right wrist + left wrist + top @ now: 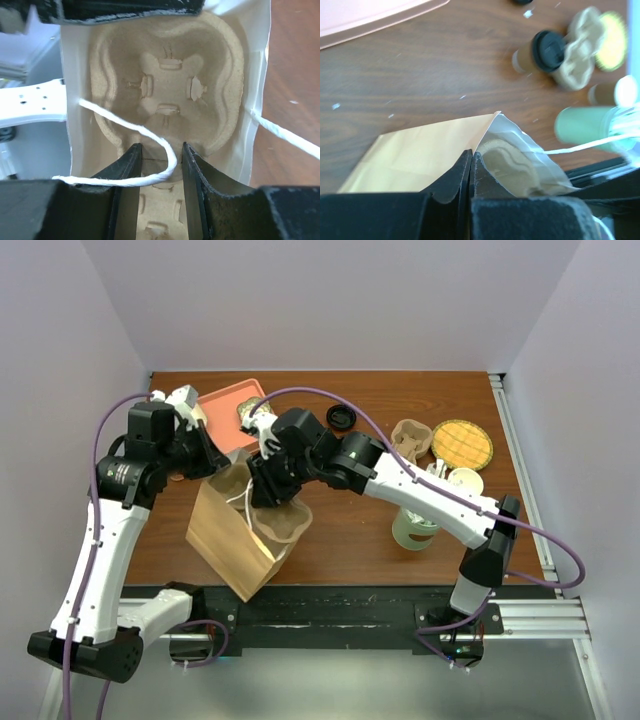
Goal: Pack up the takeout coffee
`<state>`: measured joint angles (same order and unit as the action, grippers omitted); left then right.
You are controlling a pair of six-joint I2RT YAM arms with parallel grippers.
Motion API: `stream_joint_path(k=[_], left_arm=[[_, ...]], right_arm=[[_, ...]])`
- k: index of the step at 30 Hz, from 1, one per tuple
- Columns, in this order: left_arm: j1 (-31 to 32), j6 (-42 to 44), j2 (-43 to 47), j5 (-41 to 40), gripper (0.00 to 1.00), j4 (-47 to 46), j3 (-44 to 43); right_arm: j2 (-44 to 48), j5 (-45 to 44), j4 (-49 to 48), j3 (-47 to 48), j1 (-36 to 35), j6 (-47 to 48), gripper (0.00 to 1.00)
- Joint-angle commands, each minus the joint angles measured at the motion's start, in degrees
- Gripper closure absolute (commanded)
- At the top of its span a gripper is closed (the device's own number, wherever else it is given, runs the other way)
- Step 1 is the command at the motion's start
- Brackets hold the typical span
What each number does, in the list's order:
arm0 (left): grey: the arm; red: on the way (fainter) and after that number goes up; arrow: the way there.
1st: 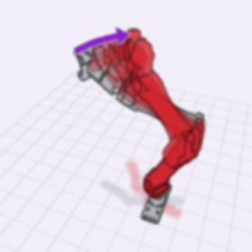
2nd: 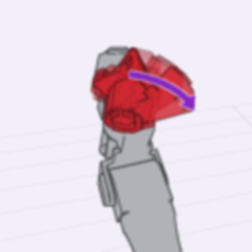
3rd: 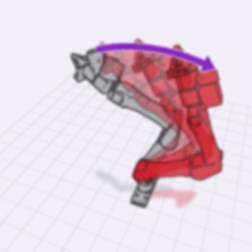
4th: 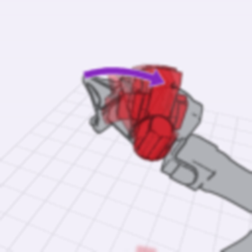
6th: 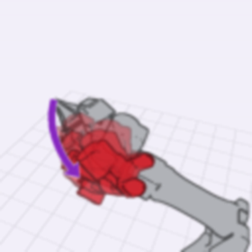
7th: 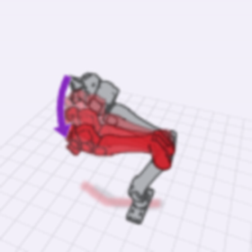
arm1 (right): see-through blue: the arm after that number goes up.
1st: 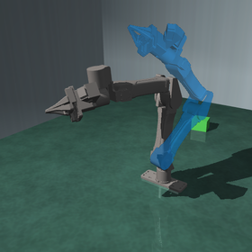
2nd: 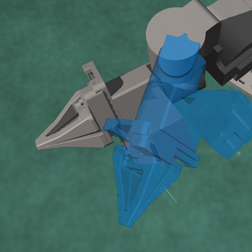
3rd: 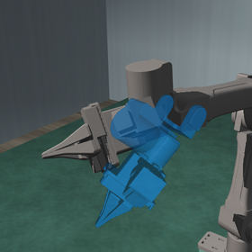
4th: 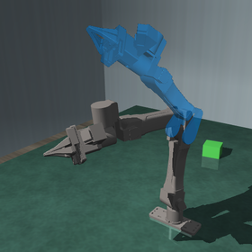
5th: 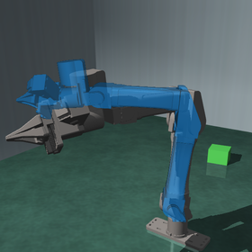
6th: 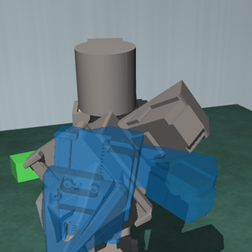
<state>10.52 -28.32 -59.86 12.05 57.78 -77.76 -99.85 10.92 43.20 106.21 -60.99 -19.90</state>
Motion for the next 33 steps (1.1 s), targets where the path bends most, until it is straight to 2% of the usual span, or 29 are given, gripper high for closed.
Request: stream_joint_path(k=[1, 7, 9, 12, 13, 16, 17, 21, 26, 27, 29, 31, 33], left_arm=[[0.5, -10.1, 1.7, 10.2, 1.00, -14.2, 2.1], [0.5, -19.5, 4.4, 12.5, 1.00, -23.6, 8.4], [0.6, -18.5, 5.4, 11.0, 1.00, -20.2, 8.8], [0.6, -13.4, 5.4, 7.7, 0.84, -14.1, 6.6], [0.6, -11.5, 5.0, 6.2, 0.73, -12.5, 5.6], [0.6, -5.3, 2.6, 3.3, 0.62, -7.1, 1.1], [0.6, -2.5, 0.9, 2.7, 0.61, -5.9, -0.9], [0.6, 2.6, -3.5, -0.4, 0.60, 1.3, -5.2], [0.6, 7.6, -5.8, -5.0, 0.63, 4.7, -9.6], [0.6, 8.3, -6.1, -5.1, 0.65, 5.2, -10.0], [0.6, 9.2, -6.5, -5.4, 0.78, 5.6, -10.8], [0.6, 9.2, -6.5, -5.4, 0.83, 5.9, -10.6], [0.6, 9.2, -6.1, -4.9, 0.77, 5.7, -10.5]], right_arm=[[2.7, -6.3, 0.5, 2.8, 3.9, 7.4, 0.72], [4.3, -5.6, 2.9, 1.7, 4.5, 15.9, 0.71], [4.4, -5.7, 3.0, 1.2, 4.5, 17.1, 0.71], [4.1, -5.7, 3.1, 1.6, 4.4, 17.6, 0.71], [4.1, -5.8, 3.0, 1.8, 4.5, 17.6, 0.71], [3.4, -5.3, 3.0, 3.5, 4.5, 18.1, 0.71], [3.1, -4.4, 2.9, 3.8, 4.5, 18.1, 0.71], [2.3, -3.5, 1.7, 5.3, 4.5, 18.1, 0.71], [1.2, -3.2, 1.9, 7.4, 4.5, 18.0, 0.71], [0.8, -3.1, 2.1, 8.0, 4.4, 18.0, 0.71], [0.3, -3.1, 2.1, 8.5, 4.5, 17.8, 0.71], [-0.5, -2.9, 2.0, 9.4, 4.5, 17.3, 0.71], [-1.1, -2.7, 1.7, 10.2, 4.5, 16.7, 0.71]])
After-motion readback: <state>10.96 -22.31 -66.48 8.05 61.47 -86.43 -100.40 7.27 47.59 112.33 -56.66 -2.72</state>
